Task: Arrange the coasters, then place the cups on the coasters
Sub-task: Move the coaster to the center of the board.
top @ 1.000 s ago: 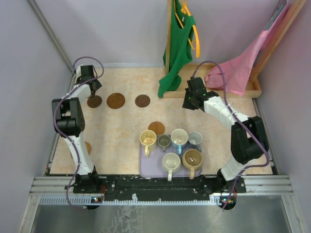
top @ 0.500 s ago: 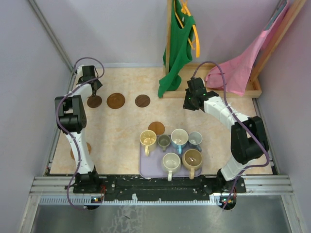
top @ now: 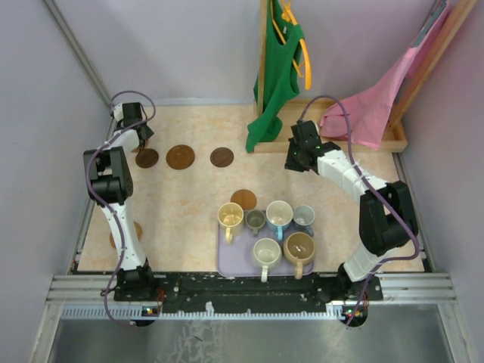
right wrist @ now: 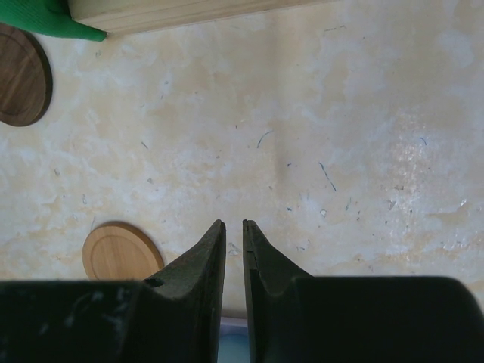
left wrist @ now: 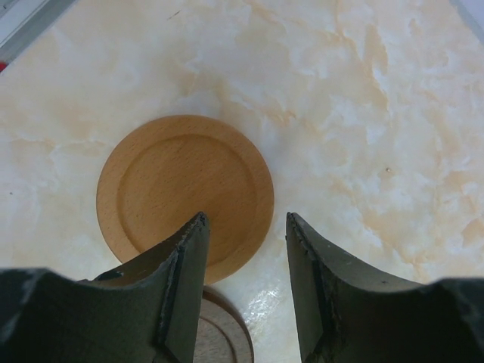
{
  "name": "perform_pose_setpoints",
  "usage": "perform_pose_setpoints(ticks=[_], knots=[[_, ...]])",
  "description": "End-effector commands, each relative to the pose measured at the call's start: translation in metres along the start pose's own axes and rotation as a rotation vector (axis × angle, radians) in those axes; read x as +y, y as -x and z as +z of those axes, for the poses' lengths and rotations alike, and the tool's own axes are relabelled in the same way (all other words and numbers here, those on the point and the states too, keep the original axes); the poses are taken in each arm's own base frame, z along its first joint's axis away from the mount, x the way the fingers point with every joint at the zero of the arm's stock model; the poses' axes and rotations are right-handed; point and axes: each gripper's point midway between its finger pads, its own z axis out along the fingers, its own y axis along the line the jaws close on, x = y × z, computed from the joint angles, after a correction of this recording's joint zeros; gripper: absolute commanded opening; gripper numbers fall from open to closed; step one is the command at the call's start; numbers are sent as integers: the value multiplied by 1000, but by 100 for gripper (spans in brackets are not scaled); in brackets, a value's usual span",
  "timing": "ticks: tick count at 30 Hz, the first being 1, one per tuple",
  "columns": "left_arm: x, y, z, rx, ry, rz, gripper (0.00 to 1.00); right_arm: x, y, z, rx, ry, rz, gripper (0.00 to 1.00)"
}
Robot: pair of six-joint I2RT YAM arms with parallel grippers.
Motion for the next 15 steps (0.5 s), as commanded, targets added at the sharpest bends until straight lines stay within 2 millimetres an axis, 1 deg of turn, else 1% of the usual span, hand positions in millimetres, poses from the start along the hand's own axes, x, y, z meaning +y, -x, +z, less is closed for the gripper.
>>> perform_pose_setpoints(ticks=[1, 7, 10, 15], knots=[[13, -2, 5, 20, 46, -26, 52, 12, 19, -5, -52, 23, -17, 16], [36, -7, 7, 59, 120, -61, 52, 15, 21, -4, -54, 34, -17, 16], [55, -9, 4, 61, 201, -85, 51, 16, 20, -2, -49, 42, -15, 16], [76, -8, -3, 60, 275, -87, 52, 18, 19, -2, -49, 52, -14, 16]])
